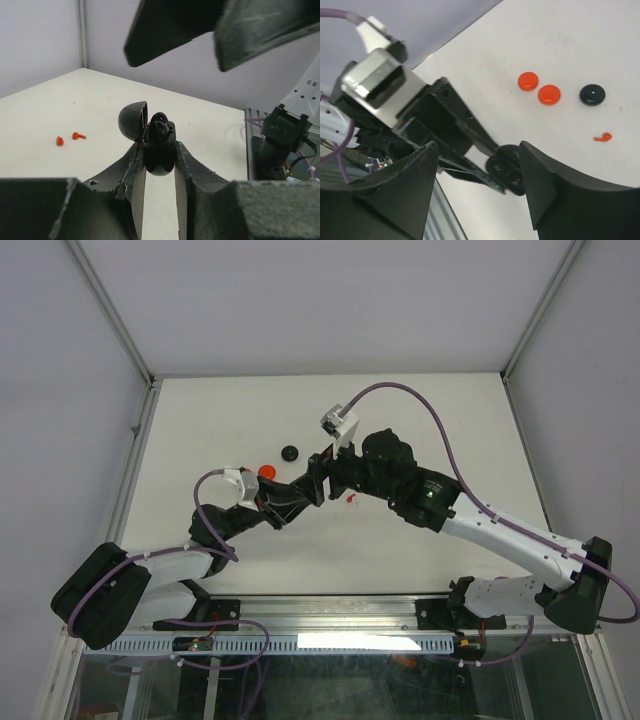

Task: Insert the wireless bluetooth earbuds into the charging case
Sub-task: Place the earbud in the charging case, then close the charging case, then place the charging case at the center of the board, then pick up the charging case at the center of the board.

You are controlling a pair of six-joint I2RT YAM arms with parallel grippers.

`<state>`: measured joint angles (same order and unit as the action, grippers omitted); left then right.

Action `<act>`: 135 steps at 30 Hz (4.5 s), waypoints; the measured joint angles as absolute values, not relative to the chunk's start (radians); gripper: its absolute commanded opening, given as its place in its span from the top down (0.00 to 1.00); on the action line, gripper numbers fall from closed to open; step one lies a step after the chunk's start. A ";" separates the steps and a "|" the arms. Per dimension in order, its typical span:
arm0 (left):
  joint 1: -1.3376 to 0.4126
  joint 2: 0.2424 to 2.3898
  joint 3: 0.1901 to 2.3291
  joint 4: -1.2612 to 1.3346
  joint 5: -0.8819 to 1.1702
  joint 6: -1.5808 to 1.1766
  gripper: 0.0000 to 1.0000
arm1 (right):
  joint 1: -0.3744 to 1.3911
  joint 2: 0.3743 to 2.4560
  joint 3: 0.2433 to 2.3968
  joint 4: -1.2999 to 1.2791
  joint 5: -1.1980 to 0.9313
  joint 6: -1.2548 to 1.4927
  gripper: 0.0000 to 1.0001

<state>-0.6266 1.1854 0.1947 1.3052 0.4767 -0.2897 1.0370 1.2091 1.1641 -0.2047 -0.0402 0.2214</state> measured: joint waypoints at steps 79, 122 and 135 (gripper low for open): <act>-0.411 1.628 0.589 0.407 0.128 -0.767 0.40 | 0.780 1.080 0.600 0.060 0.230 0.206 0.14; -0.364 1.436 0.998 -0.395 -0.248 -0.222 0.01 | 0.780 1.080 0.600 0.059 0.240 0.206 0.13; -0.241 1.702 1.104 -0.480 -0.156 -0.203 0.08 | 0.780 1.080 0.600 0.059 0.240 0.207 0.13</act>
